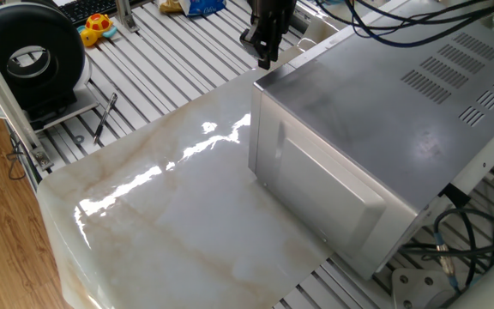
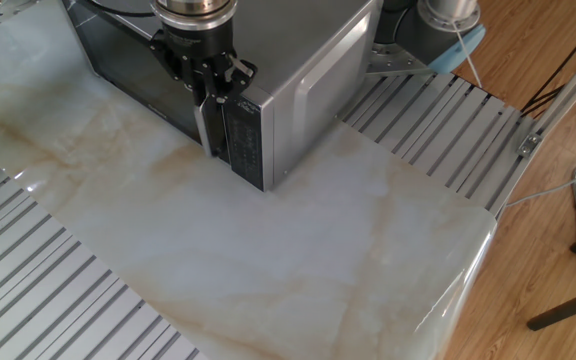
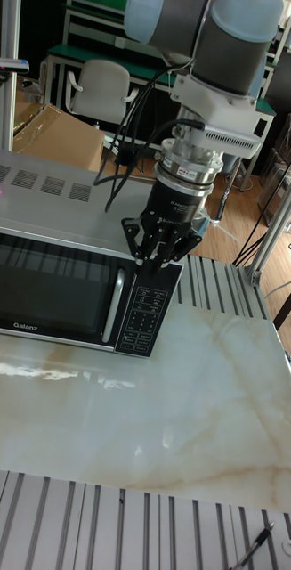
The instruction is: Open the microwave door
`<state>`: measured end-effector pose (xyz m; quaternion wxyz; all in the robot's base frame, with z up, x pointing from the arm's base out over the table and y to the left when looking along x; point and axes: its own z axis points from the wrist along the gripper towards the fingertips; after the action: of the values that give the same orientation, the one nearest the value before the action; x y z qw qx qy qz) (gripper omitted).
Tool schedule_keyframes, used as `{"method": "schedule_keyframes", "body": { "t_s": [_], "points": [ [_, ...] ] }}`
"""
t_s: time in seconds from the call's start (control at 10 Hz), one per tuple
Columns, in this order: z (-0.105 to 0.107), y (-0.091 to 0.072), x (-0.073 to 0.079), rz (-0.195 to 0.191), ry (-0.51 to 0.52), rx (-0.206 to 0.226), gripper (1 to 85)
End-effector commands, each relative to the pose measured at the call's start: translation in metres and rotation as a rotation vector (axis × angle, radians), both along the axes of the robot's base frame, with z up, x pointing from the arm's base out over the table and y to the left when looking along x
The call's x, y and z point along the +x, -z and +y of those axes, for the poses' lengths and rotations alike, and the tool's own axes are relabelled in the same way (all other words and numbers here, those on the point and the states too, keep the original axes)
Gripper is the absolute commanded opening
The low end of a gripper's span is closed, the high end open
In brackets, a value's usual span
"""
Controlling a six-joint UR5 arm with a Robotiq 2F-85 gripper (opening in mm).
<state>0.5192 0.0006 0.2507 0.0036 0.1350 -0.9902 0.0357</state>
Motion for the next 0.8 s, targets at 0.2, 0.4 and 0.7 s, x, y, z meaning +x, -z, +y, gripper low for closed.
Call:
{"method": "schedule_keyframes", "body": {
  "t_s": [0.2,0.4,0.7],
  "points": [
    [-0.0014,-0.0028,0.0014,0.0,-0.048,-0.012,25.3],
    [-0.0018,-0.0028,-0.0014,0.011,-0.045,-0.014,25.3],
    [-0.0049,-0.0031,-0.0006,0.009,-0.051,-0.026,25.3]
  ]
}}
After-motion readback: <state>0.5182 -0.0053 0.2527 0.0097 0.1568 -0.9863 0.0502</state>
